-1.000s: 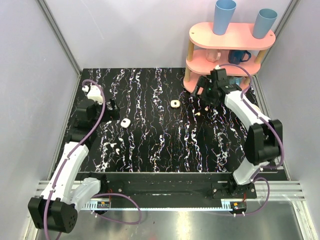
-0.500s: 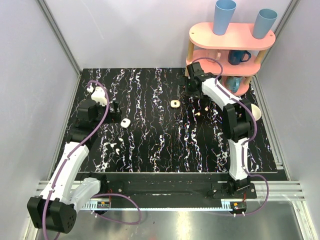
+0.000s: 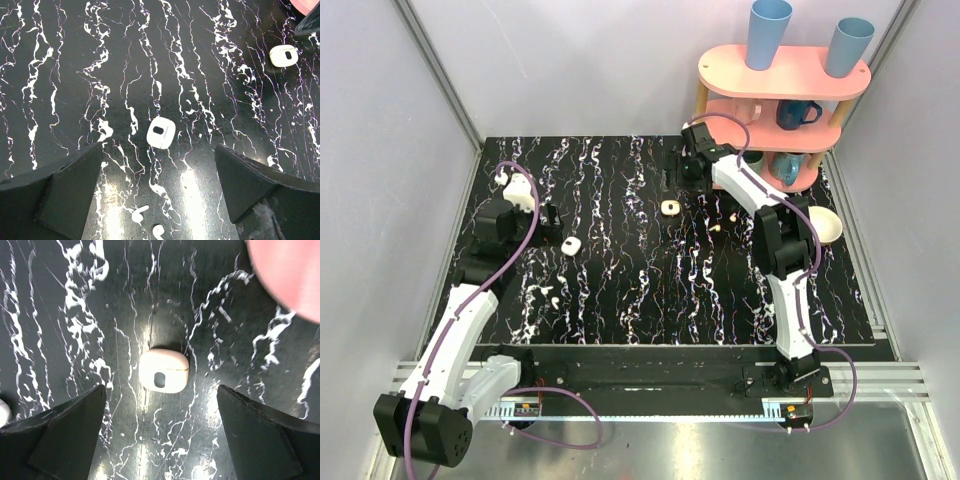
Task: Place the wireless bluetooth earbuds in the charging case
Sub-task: Adjust the charging case at the center of the board.
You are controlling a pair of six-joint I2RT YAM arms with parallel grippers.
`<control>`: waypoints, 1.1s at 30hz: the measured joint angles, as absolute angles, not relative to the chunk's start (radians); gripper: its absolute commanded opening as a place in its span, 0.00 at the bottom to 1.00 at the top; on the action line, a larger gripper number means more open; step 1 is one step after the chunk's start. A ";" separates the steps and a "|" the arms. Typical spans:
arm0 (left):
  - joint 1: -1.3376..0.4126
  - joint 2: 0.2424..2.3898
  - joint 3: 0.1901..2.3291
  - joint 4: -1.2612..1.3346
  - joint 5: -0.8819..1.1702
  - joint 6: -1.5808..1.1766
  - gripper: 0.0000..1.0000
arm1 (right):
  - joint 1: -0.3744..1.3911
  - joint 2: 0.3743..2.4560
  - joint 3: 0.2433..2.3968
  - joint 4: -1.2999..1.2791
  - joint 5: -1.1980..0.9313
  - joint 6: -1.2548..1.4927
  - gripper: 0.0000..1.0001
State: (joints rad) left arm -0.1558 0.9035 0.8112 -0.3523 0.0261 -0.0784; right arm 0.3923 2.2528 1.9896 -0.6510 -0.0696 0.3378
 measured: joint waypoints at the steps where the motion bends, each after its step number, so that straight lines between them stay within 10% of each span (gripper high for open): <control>1: -0.156 0.904 0.811 -0.352 0.026 -0.078 0.99 | 0.400 2.253 1.980 -0.648 -0.067 0.337 1.00; 33: -0.160 0.920 0.811 -0.369 0.022 -0.076 0.99 | 0.516 2.297 1.863 -0.487 0.171 0.328 1.00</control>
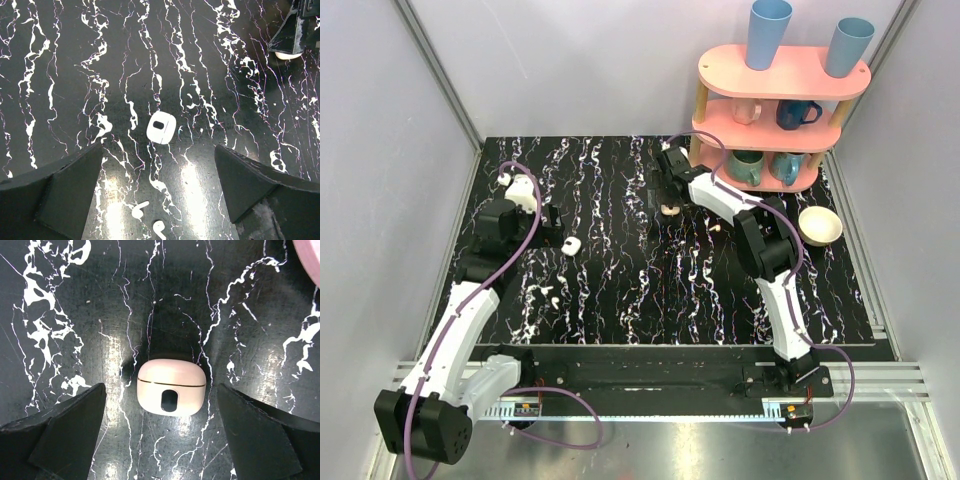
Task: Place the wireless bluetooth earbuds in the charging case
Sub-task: Adjust the charging case at the center of the board.
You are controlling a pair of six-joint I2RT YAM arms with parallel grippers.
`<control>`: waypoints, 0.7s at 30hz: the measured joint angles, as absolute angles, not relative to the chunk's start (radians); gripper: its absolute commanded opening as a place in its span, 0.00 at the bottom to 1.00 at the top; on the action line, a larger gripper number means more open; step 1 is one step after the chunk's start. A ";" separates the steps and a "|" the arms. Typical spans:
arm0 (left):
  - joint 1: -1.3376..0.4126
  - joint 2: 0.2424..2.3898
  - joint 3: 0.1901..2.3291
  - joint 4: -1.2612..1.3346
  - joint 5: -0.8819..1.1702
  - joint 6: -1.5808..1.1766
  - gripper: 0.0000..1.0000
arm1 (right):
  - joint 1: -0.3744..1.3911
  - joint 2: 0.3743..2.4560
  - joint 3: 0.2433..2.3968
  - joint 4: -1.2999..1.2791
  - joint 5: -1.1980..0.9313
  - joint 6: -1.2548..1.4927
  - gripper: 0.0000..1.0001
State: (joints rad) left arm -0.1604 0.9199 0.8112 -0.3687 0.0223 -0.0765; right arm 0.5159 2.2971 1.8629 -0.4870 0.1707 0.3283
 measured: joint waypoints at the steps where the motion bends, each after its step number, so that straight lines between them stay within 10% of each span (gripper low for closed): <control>1: -0.161 0.920 0.811 -0.369 0.022 -0.076 0.99 | 0.516 2.301 1.863 -0.487 0.168 0.327 0.99; 21: -0.163 0.946 0.811 -0.369 0.022 -0.075 0.99 | 0.535 2.283 1.781 -0.404 -0.006 0.279 0.95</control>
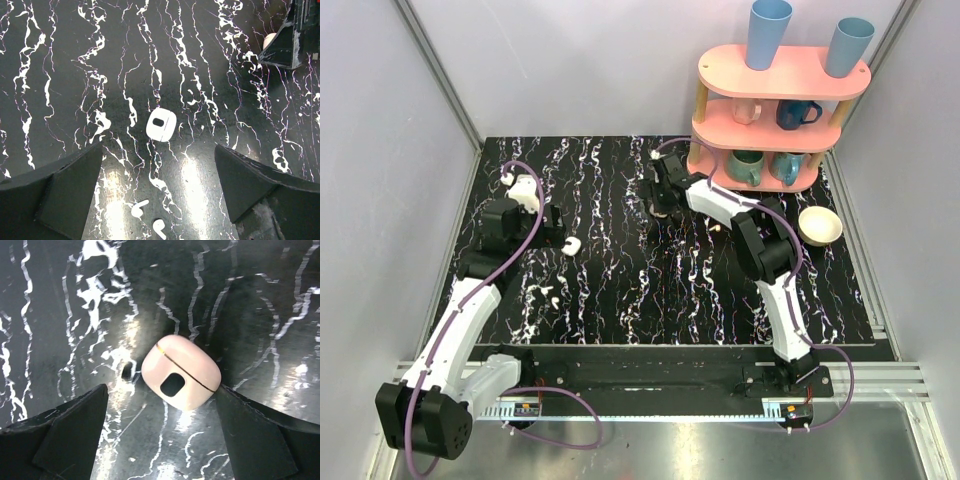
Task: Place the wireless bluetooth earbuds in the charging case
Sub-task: Adjust the charging case at the center of the board, then pick up the charging case from the center of the board.
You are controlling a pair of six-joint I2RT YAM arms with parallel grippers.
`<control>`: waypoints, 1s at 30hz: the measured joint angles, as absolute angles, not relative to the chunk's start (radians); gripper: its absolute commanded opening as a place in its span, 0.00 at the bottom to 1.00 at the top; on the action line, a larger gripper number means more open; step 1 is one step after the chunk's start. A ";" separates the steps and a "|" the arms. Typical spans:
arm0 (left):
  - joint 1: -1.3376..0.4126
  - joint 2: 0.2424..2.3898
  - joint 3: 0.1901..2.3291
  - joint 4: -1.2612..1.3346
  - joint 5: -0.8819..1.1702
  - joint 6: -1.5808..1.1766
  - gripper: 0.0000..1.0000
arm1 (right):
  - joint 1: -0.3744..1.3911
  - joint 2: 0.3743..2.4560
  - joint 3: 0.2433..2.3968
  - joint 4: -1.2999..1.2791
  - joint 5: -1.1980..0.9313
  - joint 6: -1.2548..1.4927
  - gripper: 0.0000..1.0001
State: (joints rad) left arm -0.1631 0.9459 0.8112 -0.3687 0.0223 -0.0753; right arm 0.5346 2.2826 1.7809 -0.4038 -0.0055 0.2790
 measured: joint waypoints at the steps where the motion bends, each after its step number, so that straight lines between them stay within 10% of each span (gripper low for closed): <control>1: -0.163 0.947 0.811 -0.369 0.022 -0.075 0.99 | 0.543 2.281 1.779 -0.400 -0.009 0.270 0.95; 30: -0.163 0.947 0.811 -0.369 0.022 -0.075 0.99 | 0.601 2.303 1.881 -0.464 0.152 -0.010 0.78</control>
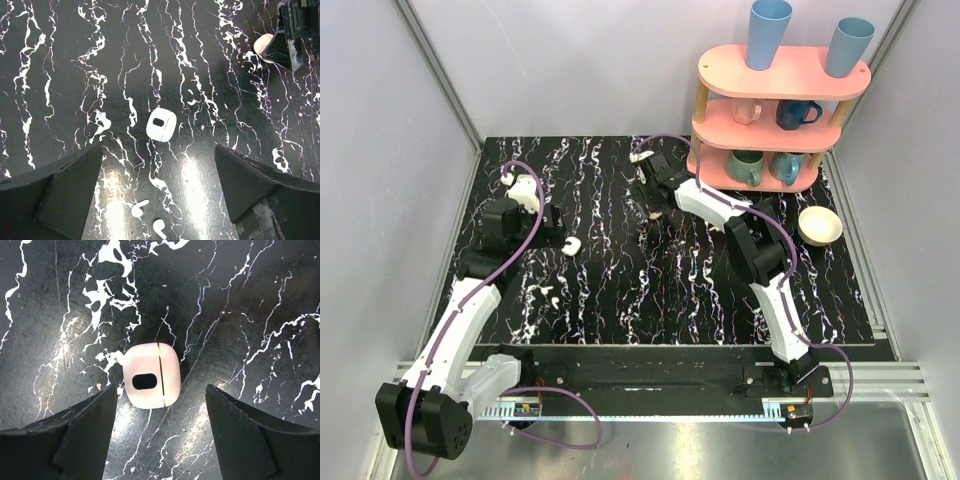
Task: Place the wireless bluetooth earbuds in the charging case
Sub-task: Pick up the charging case from the center of the board.
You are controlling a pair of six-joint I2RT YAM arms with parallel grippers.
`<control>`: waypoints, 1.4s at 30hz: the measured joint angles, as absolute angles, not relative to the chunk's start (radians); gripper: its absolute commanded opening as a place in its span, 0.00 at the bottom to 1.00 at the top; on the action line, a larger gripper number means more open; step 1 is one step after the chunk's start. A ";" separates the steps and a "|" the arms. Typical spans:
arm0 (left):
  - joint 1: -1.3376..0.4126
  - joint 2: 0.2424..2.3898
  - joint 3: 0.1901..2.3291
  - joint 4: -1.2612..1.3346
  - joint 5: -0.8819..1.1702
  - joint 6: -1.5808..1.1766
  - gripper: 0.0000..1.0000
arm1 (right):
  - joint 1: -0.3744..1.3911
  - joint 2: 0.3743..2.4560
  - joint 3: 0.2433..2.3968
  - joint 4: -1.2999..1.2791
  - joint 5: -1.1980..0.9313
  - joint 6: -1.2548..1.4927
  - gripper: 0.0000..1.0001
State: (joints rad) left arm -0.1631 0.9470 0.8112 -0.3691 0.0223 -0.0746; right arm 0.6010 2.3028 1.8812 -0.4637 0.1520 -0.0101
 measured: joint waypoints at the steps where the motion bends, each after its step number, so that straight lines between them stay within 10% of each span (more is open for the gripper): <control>1: -0.163 0.947 0.811 -0.369 0.022 -0.075 0.99 | 0.601 2.305 1.881 -0.465 0.147 -0.011 0.77; 25: -0.163 0.947 0.816 -0.373 0.014 -0.076 0.99 | 0.595 2.356 1.904 -0.473 0.112 -0.009 0.62; 32: -0.163 0.947 0.819 -0.374 0.014 -0.081 0.99 | 0.595 2.358 1.904 -0.475 0.112 -0.007 0.49; 34: -0.163 0.947 0.819 -0.374 0.020 -0.089 0.99 | 0.595 2.358 1.904 -0.475 0.112 -0.005 0.31; 42: -0.162 0.987 0.873 -0.376 0.132 -0.202 0.99 | 0.594 2.273 1.765 -0.412 0.088 -0.025 0.27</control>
